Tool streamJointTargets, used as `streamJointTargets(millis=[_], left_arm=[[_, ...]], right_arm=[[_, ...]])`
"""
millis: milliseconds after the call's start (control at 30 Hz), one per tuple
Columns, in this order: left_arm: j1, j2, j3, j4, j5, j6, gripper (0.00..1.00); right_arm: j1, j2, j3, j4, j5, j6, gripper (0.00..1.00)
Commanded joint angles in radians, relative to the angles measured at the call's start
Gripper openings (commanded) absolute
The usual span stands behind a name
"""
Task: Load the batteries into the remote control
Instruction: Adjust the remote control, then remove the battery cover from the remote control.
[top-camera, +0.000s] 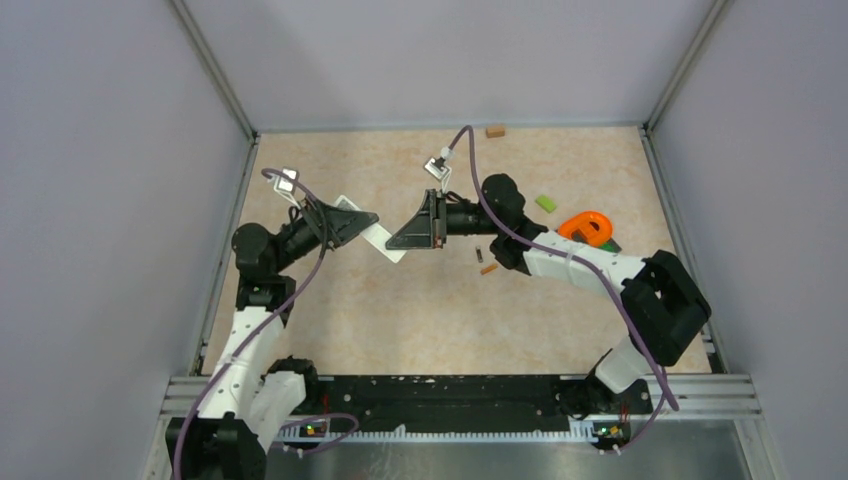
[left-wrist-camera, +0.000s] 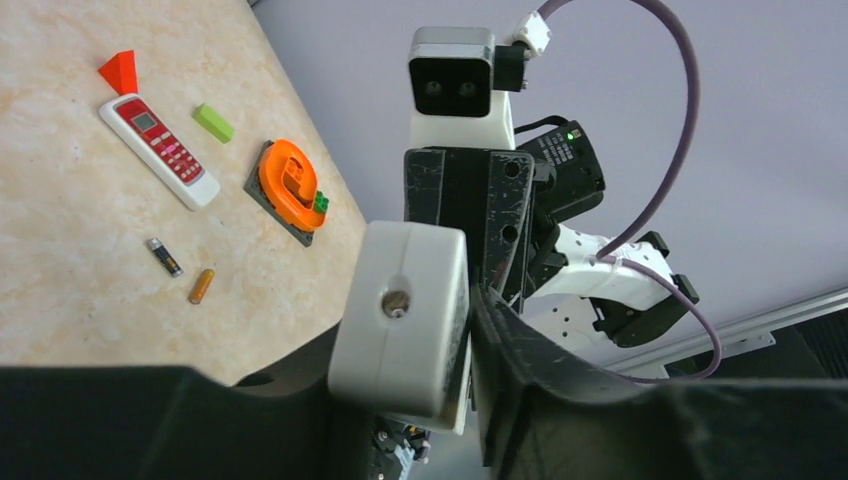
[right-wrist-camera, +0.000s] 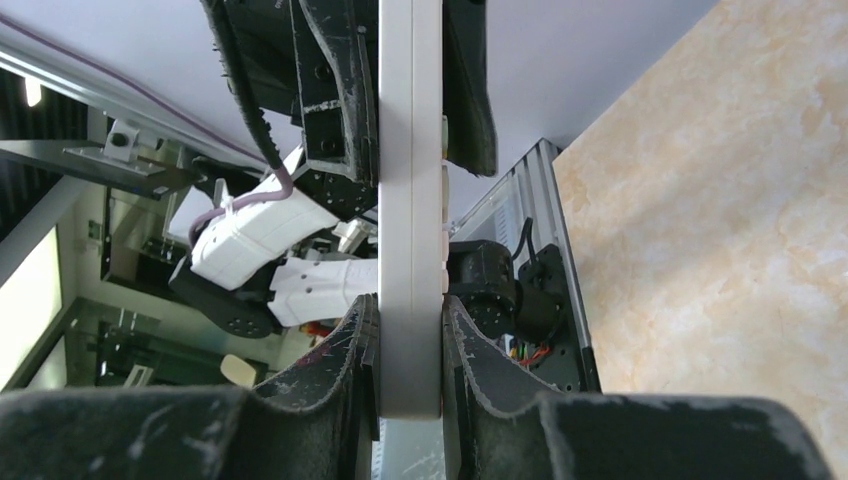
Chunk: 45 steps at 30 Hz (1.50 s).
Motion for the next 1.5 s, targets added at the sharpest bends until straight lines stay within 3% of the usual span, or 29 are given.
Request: streamJointTargets(millis=[0, 67, 167, 200, 233, 333, 533, 667, 1100, 1300, 1467], left_arm=[[0.007, -0.024, -0.021, 0.072, -0.003, -0.013, 0.37], [0.006, -0.027, -0.024, 0.079, -0.002, -0.018, 0.3], [0.006, -0.031, -0.026, 0.077, -0.003, -0.017, 0.09], [0.006, -0.031, -0.026, 0.077, -0.005, -0.017, 0.03], [0.006, -0.03, -0.026, 0.077, -0.007, -0.015, 0.0], [0.006, -0.032, -0.029, 0.075, -0.024, -0.004, 0.0], [0.006, -0.027, -0.038, 0.071, -0.08, 0.015, 0.0], [0.005, -0.03, -0.049, 0.087, -0.114, 0.002, 0.0], [0.006, -0.034, -0.071, 0.178, -0.237, -0.137, 0.0], [0.006, -0.006, -0.036, 0.172, -0.245, -0.198, 0.0], [0.006, 0.004, -0.03, 0.176, -0.211, -0.19, 0.0]], right_arm=[[-0.01, -0.027, 0.004, 0.075, -0.04, 0.028, 0.0], [-0.011, -0.024, 0.004, 0.073, -0.036, 0.028, 0.0], [-0.012, -0.018, 0.009, 0.064, -0.022, 0.023, 0.01], [-0.012, -0.017, 0.01, 0.055, -0.011, 0.012, 0.13], [-0.012, -0.018, 0.01, 0.044, 0.006, -0.001, 0.32], [-0.006, -0.035, -0.018, 0.055, 0.108, -0.024, 0.58], [0.038, -0.022, -0.004, 0.054, 0.275, 0.001, 0.67], [0.066, 0.009, 0.0, 0.029, 0.366, 0.039, 0.64], [0.1, 0.015, -0.117, 0.005, 0.518, 0.067, 0.33], [0.098, 0.017, -0.2, 0.125, 0.423, -0.012, 0.29], [0.096, 0.015, -0.207, 0.093, 0.44, -0.03, 0.29]])
